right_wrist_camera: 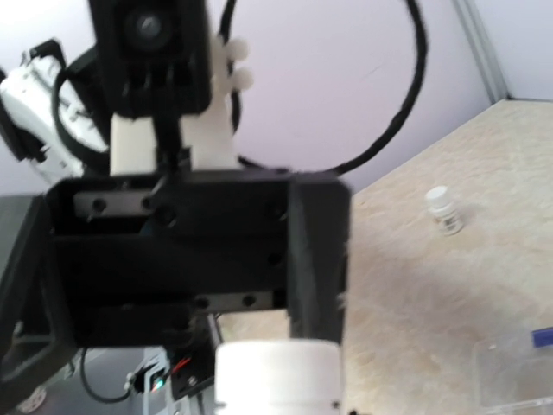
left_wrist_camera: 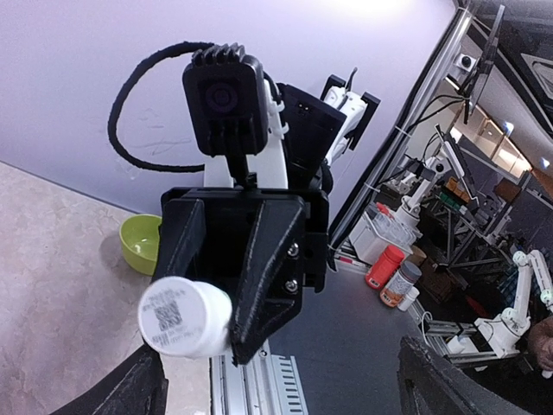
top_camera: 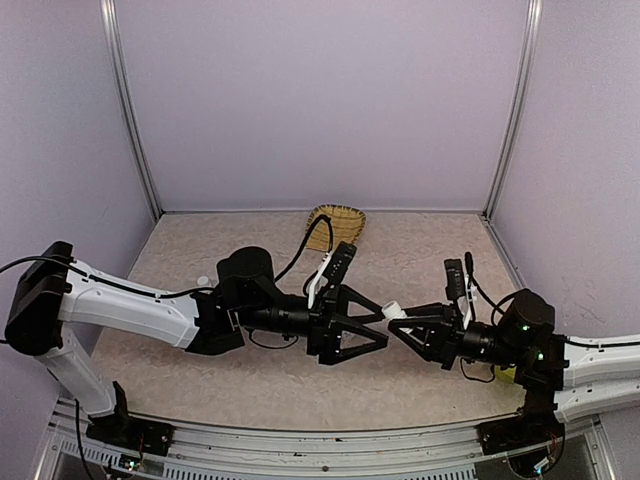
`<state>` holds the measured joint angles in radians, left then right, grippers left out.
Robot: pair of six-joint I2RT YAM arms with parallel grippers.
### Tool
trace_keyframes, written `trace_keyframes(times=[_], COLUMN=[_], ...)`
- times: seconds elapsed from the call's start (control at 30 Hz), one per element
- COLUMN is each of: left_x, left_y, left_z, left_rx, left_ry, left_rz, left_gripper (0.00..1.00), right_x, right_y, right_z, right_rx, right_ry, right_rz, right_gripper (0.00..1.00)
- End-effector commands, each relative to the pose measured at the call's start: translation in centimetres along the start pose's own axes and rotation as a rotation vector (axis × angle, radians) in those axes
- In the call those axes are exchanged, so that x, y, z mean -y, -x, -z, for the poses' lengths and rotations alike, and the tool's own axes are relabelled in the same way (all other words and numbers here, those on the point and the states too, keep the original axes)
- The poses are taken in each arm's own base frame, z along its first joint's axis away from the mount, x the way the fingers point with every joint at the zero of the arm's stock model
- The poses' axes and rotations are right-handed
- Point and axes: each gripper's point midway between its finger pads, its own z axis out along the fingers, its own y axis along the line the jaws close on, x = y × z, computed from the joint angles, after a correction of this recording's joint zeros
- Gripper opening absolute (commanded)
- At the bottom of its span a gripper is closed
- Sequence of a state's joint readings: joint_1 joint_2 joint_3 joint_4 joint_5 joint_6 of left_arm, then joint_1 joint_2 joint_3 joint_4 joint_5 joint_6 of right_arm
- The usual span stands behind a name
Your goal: Sort the pills into containers
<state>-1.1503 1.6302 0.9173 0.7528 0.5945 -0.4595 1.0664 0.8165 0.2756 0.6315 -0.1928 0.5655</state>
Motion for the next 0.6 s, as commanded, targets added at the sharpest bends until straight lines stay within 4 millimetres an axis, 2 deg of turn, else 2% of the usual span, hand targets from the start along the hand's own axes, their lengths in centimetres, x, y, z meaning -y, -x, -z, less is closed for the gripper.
trace_keyframes(times=[0.0, 0.2, 0.47, 0.57], left_x=[2.2, 1.6, -1.7, -1.6], left_y=[0.1, -0.1, 0.5, 1.0], left_z=[0.1, 0.2, 1.3, 1.5], left_rx=[-0.015, -0.016, 0.021, 0.036], left_ry=[-0.084, -0.049, 0.101, 0.081], left_rz=[-0.020, -0.015, 0.013, 0.011], left_gripper=[0.90, 0.90, 0.91, 0.91], right_x=[2.2, 1.1, -1.6, -2.1], right_y=[-0.1, 0.1, -0.6, -1.1], right_z=[0.6, 0.6, -0.3, -0.9], right_rx=[0.019, 0.019, -0.026, -0.052], right_ry=[-0.115, -0.055, 0.111, 0.151], right_rz=[0.007, 0.026, 0.035, 0.021], right_gripper=[0.18, 0.18, 0.18, 0.18])
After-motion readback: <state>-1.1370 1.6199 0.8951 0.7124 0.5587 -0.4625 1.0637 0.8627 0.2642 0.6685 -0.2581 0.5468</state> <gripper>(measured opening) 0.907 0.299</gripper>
